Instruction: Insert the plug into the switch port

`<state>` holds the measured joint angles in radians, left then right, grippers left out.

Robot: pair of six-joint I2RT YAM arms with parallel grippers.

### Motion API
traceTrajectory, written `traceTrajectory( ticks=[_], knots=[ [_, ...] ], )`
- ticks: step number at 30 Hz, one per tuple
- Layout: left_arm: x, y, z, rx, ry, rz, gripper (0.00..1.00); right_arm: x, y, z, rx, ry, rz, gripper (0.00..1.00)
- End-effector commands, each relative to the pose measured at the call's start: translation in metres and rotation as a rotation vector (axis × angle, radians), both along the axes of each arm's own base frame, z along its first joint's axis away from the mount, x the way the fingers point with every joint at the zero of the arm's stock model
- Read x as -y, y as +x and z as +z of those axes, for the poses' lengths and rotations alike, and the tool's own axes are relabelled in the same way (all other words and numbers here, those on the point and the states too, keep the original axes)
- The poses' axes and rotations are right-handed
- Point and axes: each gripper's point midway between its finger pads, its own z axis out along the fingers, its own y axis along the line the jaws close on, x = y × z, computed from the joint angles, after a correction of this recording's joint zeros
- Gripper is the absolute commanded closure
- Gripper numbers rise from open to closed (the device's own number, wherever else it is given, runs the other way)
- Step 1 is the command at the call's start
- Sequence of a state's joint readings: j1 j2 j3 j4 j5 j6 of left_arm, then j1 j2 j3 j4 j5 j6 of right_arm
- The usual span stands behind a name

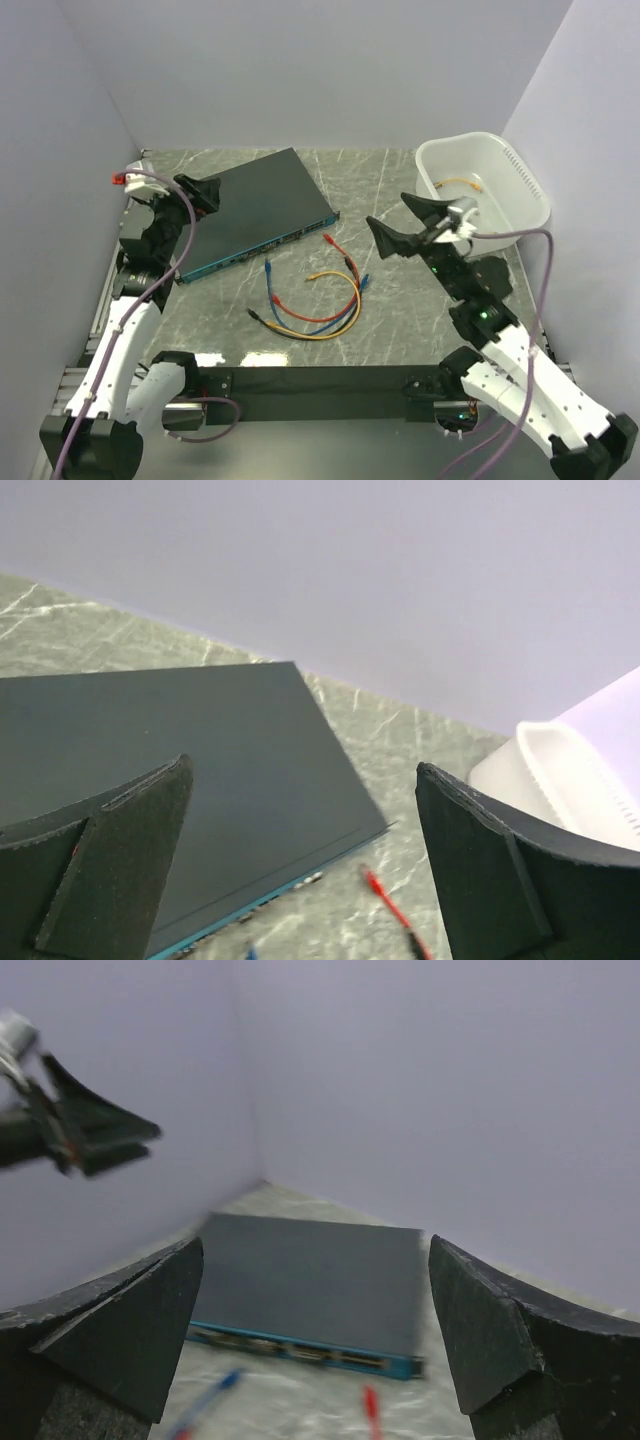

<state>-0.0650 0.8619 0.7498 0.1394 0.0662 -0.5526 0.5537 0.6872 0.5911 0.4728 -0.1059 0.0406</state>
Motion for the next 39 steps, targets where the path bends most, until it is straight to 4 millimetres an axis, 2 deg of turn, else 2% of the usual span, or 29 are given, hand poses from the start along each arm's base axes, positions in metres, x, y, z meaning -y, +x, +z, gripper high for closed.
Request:
traceTrajectory(
  ticks=[1,2,3,5,6,7,10,13,14,15,17,18,20,21,23,24,25,26,27,28,29,30,31,32,33,35,36,38,39],
  knots=[
    [-0.005,-0.014,0.037,0.048,-0.102,0.036,0.01,-0.009,-0.024,-0.015,-0.202,0.155,0.135,0.00],
    [-0.007,-0.015,0.027,-0.002,-0.136,0.057,0.01,-0.014,-0.029,-0.030,-0.298,0.205,0.173,0.00],
    [-0.014,-0.015,0.025,-0.015,-0.152,0.101,0.01,-0.016,-0.031,-0.034,-0.311,0.204,0.191,0.00],
    [-0.008,-0.018,0.012,-0.070,-0.169,0.073,0.01,-0.027,-0.035,-0.047,-0.404,0.235,0.252,0.00],
    [0.001,-0.022,0.007,-0.085,-0.157,0.015,0.01,-0.031,-0.035,-0.052,-0.439,0.235,0.263,0.00],
    [0.026,-0.030,0.007,-0.077,-0.132,-0.136,0.01,-0.035,-0.033,-0.061,-0.480,0.226,0.267,0.00],
    [0.040,-0.040,-0.002,-0.071,-0.152,-0.221,0.01,-0.043,-0.030,-0.083,-0.552,0.172,0.223,0.00],
    [0.032,-0.043,-0.012,-0.104,-0.150,-0.173,0.01,-0.050,-0.023,-0.107,-0.623,0.091,0.148,0.00],
    [0.029,-0.044,-0.010,-0.112,-0.136,-0.155,0.01,-0.059,-0.027,-0.110,-0.637,0.050,0.165,0.00],
    [0.027,-0.046,-0.018,-0.153,-0.120,-0.145,0.01,-0.063,-0.021,-0.123,-0.674,0.016,0.127,0.00],
    [0.022,-0.047,-0.018,-0.166,-0.092,-0.121,0.01,-0.074,-0.022,-0.129,-0.700,-0.042,0.124,0.00],
    [0.019,-0.049,-0.017,-0.167,-0.086,-0.104,0.01,-0.083,-0.021,-0.145,-0.733,-0.088,0.103,0.00],
    [0.013,-0.052,-0.021,-0.191,-0.073,-0.060,0.01,-0.101,-0.021,-0.145,-0.746,-0.119,0.134,0.03],
    [0.010,-0.054,-0.022,-0.194,-0.068,-0.046,0.02,-0.114,-0.026,-0.166,-0.797,-0.183,0.148,0.07],
    [0.003,-0.056,-0.028,-0.222,-0.056,-0.006,0.04,-0.136,-0.027,-0.164,-0.815,-0.205,0.201,0.14],
    [0.001,-0.057,-0.029,-0.229,-0.050,0.003,0.05,-0.149,-0.030,-0.183,-0.857,-0.252,0.214,0.16],
    [-0.001,-0.058,-0.033,-0.241,-0.042,0.014,0.06,-0.160,-0.028,-0.177,-0.864,-0.243,0.228,0.19],
    [-0.002,-0.058,-0.039,-0.253,-0.039,0.019,0.07,-0.168,-0.028,-0.181,-0.877,-0.254,0.235,0.23],
    [-0.003,-0.059,-0.041,-0.252,-0.034,0.029,0.07,-0.178,-0.029,-0.199,-0.911,-0.287,0.232,0.24],
    [-0.005,-0.058,-0.044,-0.259,-0.039,0.041,0.09,-0.189,-0.027,-0.194,-0.914,-0.274,0.239,0.27],
    [-0.005,-0.059,-0.046,-0.271,-0.042,0.045,0.10,-0.195,-0.026,-0.198,-0.926,-0.281,0.242,0.33],
    [-0.006,-0.058,-0.047,-0.279,-0.042,0.048,0.12,-0.203,-0.024,-0.215,-0.958,-0.307,0.234,0.36],
    [-0.005,-0.059,-0.048,-0.289,-0.064,0.051,0.12,-0.214,-0.024,-0.212,-0.966,-0.301,0.243,0.39],
    [-0.005,-0.060,-0.051,-0.299,-0.075,0.053,0.13,-0.220,-0.023,-0.217,-0.977,-0.309,0.247,0.44],
    [-0.005,-0.061,-0.052,-0.299,-0.083,0.054,0.14,-0.227,-0.022,-0.234,-1.006,-0.337,0.236,0.45],
    [-0.003,-0.063,-0.055,-0.299,-0.082,0.046,0.14,-0.241,-0.020,-0.237,-1.022,-0.346,0.235,0.48],
    [-0.004,-0.065,-0.056,-0.303,-0.078,0.047,0.14,-0.245,-0.019,-0.256,-1.050,-0.381,0.217,0.49],
    [-0.008,-0.067,-0.053,-0.305,-0.065,0.068,0.14,-0.256,-0.017,-0.260,-1.063,-0.394,0.207,0.52],
    [-0.012,-0.069,-0.054,-0.317,-0.053,0.084,0.14,-0.258,-0.015,-0.274,-1.080,-0.417,0.188,0.53]
  ],
)
